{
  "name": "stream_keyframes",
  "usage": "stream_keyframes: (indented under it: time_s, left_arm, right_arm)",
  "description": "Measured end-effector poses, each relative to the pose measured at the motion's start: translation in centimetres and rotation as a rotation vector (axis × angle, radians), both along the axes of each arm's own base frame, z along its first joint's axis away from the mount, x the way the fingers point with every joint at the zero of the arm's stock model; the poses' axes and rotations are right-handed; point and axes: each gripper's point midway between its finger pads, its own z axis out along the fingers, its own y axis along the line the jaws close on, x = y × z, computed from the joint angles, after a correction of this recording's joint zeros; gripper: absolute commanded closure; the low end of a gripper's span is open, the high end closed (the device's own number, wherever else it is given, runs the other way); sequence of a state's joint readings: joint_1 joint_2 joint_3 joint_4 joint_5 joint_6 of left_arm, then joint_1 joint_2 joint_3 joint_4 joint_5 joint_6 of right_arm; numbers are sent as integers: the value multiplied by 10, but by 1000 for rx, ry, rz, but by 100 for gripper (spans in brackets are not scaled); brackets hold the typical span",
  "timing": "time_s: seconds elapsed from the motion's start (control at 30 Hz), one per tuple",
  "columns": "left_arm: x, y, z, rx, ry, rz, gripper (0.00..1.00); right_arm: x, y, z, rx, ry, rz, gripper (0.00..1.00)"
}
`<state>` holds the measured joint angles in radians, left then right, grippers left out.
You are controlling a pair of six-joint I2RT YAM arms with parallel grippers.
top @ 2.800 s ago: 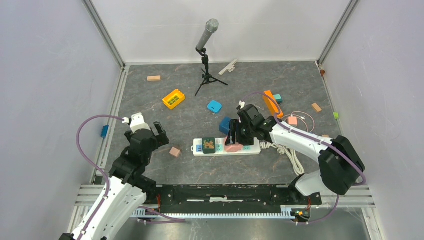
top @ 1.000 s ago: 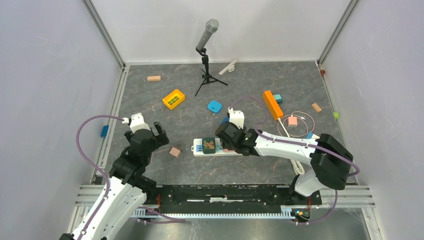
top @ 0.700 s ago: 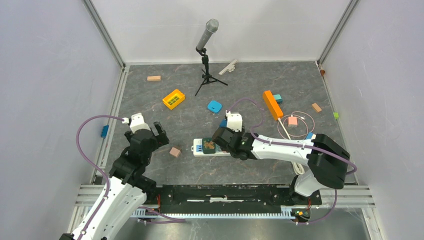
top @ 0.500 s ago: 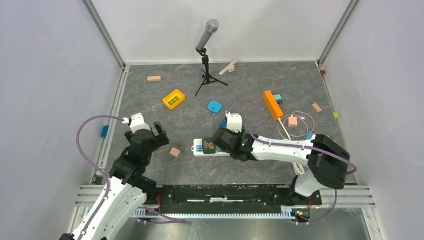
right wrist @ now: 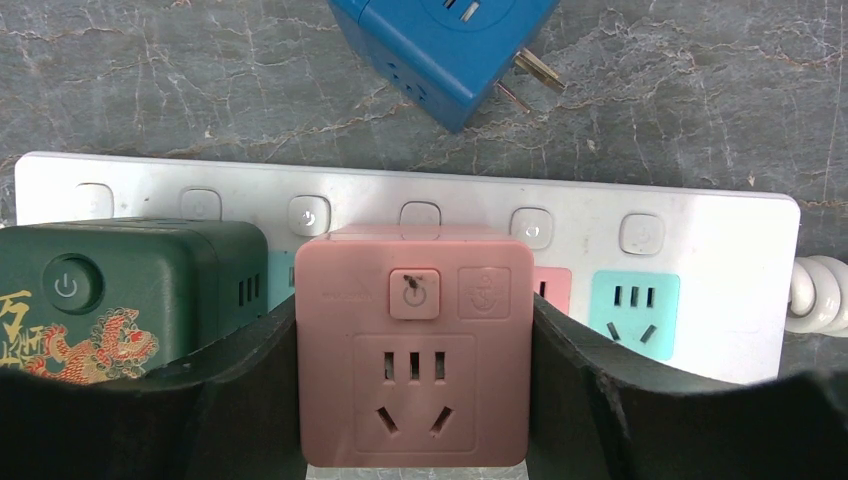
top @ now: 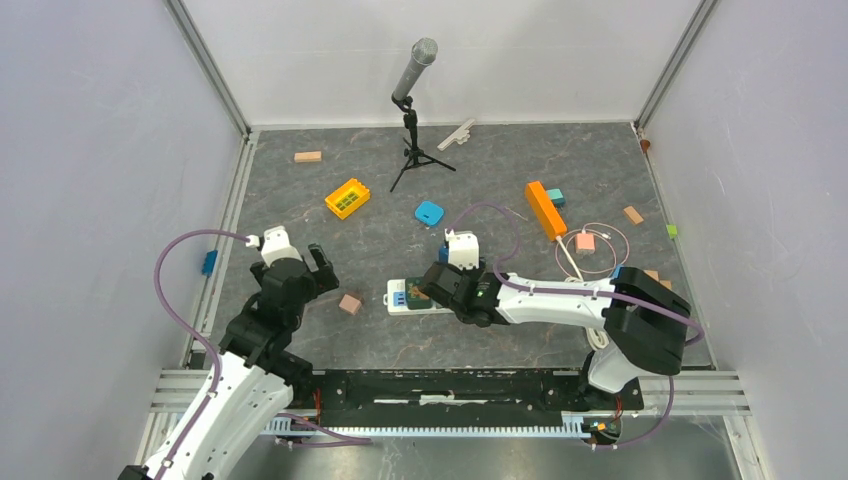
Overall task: Insert the plug
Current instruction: Insert the plug into the socket.
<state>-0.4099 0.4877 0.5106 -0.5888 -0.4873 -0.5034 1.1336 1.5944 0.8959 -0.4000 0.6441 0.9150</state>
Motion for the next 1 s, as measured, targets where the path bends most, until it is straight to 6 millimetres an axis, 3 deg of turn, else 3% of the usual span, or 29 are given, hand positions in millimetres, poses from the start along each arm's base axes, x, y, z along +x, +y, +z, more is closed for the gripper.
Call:
stream_keyframes:
  time_s: [0.1,0.43,0.47,0.6,0.67,0.87,1.0]
  left_arm:
    - [0,0,-1,1,3,0,0]
    - [0,0,1,-4,-8,-1,0]
    - [1,-1,2,-6,-12,-2,0]
    - [3,-6,5,-23,-24,-21,0]
    - [4,-8,5,-30,-24,-31,0]
    - [6,-19,0,-50,3,-77,0]
    - [6,-27,-4,-66,25,-112,0]
  right_arm:
    - [-1,1,1,-9,-4,6,99]
    - [-5,5,11,-58,14,73,60]
    - [-6,4,13,-75,26,89,55]
    - [-21,1,20,-131,94,181,17]
    - [-25,-2,28,-158,112,225,9]
    - [-15,6,71,-131,81,298,3]
    - [-6,-2,84,-112,70,297,2]
